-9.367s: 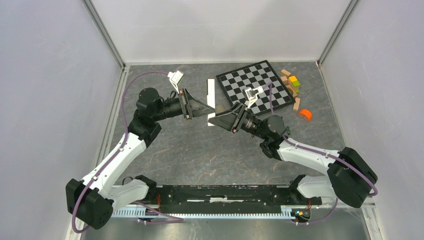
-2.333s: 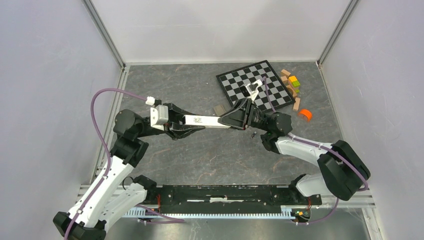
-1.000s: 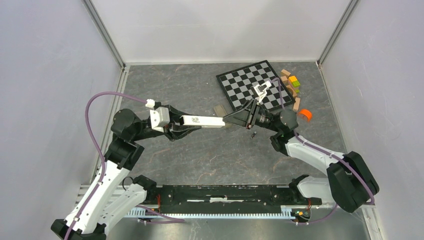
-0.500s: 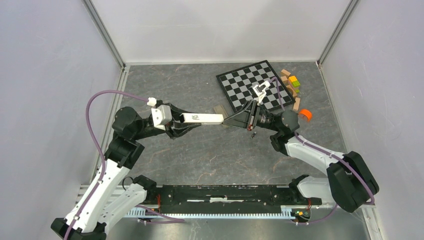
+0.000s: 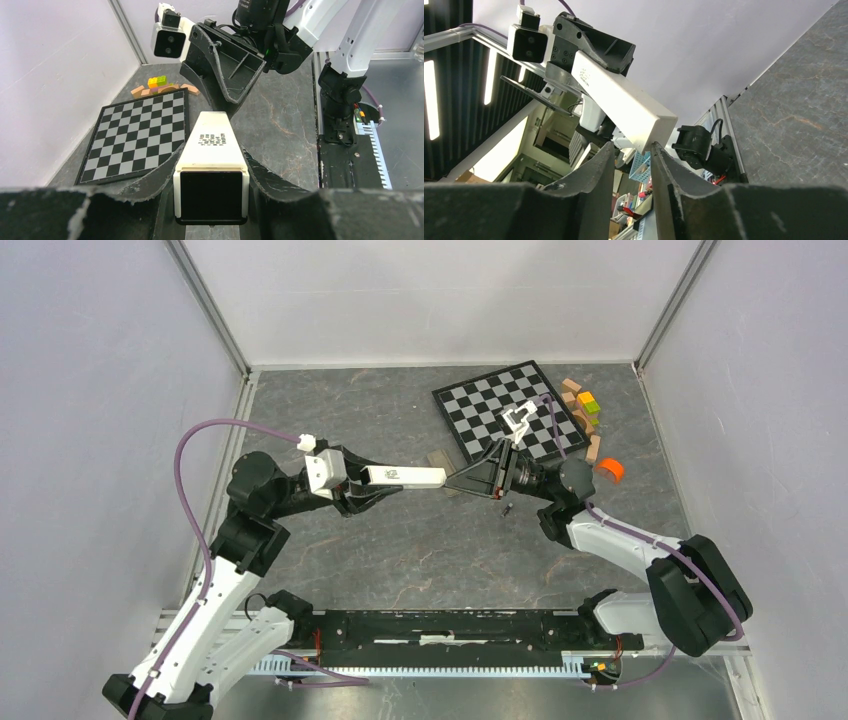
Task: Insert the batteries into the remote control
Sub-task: Remove the battery cover from the remote control.
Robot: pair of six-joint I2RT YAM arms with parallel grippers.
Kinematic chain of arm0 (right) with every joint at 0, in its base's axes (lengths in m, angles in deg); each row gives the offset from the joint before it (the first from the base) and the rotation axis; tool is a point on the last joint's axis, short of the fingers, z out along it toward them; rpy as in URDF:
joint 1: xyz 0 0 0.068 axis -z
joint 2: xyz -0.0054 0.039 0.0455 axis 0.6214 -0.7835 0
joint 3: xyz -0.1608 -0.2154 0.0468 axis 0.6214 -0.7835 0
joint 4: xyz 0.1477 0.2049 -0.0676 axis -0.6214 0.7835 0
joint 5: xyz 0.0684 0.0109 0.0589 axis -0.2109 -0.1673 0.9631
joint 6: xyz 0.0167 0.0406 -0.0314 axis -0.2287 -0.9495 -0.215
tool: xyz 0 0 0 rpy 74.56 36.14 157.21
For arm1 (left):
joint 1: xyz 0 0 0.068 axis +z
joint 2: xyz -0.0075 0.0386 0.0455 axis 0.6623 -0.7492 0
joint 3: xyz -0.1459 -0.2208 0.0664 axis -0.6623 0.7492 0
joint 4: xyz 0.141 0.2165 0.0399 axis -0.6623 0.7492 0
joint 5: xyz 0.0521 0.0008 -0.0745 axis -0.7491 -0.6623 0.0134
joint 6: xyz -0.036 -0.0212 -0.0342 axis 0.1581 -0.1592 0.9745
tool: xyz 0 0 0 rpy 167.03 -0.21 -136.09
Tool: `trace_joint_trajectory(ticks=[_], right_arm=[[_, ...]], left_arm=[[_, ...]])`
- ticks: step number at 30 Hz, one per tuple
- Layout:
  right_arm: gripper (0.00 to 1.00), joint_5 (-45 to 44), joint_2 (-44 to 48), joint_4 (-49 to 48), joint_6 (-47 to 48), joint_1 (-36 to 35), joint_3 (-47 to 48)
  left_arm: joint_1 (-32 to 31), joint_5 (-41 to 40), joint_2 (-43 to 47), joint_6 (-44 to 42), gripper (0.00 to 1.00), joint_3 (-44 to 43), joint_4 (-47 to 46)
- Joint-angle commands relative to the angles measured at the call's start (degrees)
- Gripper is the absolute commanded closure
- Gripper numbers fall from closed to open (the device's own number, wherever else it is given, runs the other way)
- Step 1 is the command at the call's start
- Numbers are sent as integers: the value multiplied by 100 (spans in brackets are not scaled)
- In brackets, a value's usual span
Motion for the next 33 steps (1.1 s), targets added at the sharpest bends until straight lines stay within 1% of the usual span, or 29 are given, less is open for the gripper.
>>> trace_joint_trajectory(ticks=[1,4,7,10,15,19,22,25,26,33], right_arm=[[60,-68,-13,172,322,-4,291],[55,-112,7,429,511,-4,315],[55,-144,4,672,684,-4,380],[61,-153,17,677,700,-3,422],[76,-135,85,830,799,-4,465],[83,-180,180,1312,1088,-4,491],[89,-191,213,1314,1070,-4,467],[99,-245,242,1310,1047,0,452],[100,-268,253,1306,1047,5,440],[100,-487,216,917,838,8,180]], left_arm=[[8,168,-3,-117,98,-201,-96],[12,185,-1,-97,98,-190,-110],[9,230,-2,-96,98,-182,-110],[14,236,-13,-152,98,-173,-51],[13,102,-50,-295,98,-202,197],[9,-24,-159,-446,98,-335,524],[12,-158,-178,-605,98,-399,729],[13,-205,-181,-691,98,-410,841],[13,-239,-187,-708,98,-410,878],[12,-385,-220,-628,98,-375,958]])
